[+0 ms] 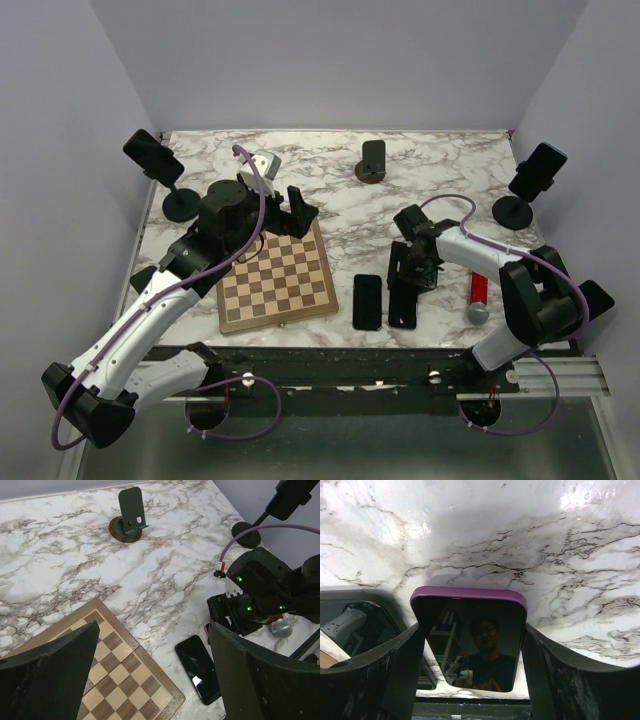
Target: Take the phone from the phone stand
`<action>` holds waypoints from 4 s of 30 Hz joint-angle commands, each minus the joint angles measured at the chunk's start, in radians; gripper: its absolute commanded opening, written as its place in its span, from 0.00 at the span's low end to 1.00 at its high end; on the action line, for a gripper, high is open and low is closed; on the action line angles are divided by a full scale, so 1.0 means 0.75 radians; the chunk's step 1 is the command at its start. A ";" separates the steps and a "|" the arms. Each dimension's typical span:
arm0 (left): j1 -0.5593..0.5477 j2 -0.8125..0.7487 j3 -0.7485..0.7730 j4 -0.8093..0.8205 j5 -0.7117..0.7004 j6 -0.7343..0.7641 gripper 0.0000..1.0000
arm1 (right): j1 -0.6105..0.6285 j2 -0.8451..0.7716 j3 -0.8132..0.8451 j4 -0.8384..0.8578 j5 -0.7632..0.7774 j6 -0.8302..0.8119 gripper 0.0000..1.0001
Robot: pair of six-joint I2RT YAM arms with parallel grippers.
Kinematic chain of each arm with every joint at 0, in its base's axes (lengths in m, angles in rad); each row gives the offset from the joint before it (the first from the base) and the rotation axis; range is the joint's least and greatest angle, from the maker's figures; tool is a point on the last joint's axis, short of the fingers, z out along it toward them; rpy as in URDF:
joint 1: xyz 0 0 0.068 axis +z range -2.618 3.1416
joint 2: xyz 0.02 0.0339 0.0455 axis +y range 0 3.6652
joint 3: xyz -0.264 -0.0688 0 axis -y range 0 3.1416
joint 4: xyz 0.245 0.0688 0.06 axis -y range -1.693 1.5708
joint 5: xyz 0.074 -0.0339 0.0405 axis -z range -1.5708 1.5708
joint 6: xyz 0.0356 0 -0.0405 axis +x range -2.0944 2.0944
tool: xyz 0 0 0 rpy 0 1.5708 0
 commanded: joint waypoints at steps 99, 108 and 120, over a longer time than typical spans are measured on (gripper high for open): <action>-0.589 -0.292 0.004 0.006 -0.350 0.233 0.99 | -1.587 -0.790 -0.134 0.482 0.723 -0.683 1.00; -0.646 -0.326 -0.002 0.011 -0.426 0.270 0.99 | -1.597 -0.769 -0.131 0.423 0.774 -0.652 1.00; -0.670 -0.328 -0.002 0.011 -0.437 0.274 0.98 | -1.598 -0.768 -0.053 0.227 0.964 -0.251 1.00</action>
